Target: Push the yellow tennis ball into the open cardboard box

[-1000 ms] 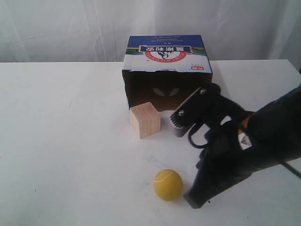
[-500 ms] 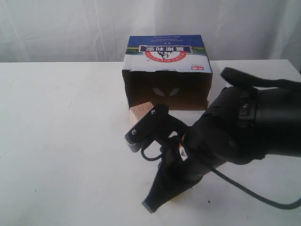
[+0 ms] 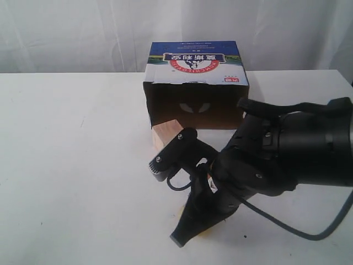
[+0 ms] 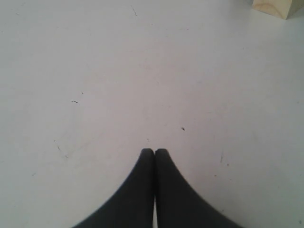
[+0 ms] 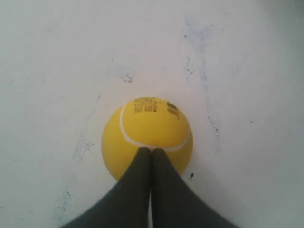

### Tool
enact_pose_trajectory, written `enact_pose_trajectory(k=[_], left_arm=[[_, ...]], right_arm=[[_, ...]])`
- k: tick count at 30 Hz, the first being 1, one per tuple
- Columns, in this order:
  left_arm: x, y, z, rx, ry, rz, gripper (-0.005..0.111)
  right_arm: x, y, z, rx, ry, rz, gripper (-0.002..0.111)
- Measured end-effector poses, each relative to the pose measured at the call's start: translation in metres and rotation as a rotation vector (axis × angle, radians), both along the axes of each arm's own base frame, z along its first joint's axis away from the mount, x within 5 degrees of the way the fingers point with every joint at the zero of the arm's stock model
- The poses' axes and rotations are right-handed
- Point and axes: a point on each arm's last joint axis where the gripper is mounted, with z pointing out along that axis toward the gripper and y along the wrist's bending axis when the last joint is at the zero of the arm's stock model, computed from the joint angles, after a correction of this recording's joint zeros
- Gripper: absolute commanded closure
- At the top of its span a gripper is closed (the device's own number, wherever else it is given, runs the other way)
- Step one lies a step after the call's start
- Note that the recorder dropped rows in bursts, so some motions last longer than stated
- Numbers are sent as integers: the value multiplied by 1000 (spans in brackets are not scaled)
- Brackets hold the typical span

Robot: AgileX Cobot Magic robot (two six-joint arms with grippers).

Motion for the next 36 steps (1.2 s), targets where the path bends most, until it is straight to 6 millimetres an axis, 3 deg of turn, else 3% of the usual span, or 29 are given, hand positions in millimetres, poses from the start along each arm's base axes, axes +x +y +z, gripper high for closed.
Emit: enact_pose_trajectory(k=[9,17,23,36], left_arm=[[0,0,0,0,0,0,107],[0,0,0,0,0,0,107],[0,0,0,0,0,0,107],[0,0,0,0,0,0,107]], right_arm=[[24,-22,7,-44,-71,-142,108],[9,-7,43,88,-116,-141,108],[0,5,35,106,-56,-135,108],[1,14,7,53,28,-150,108]])
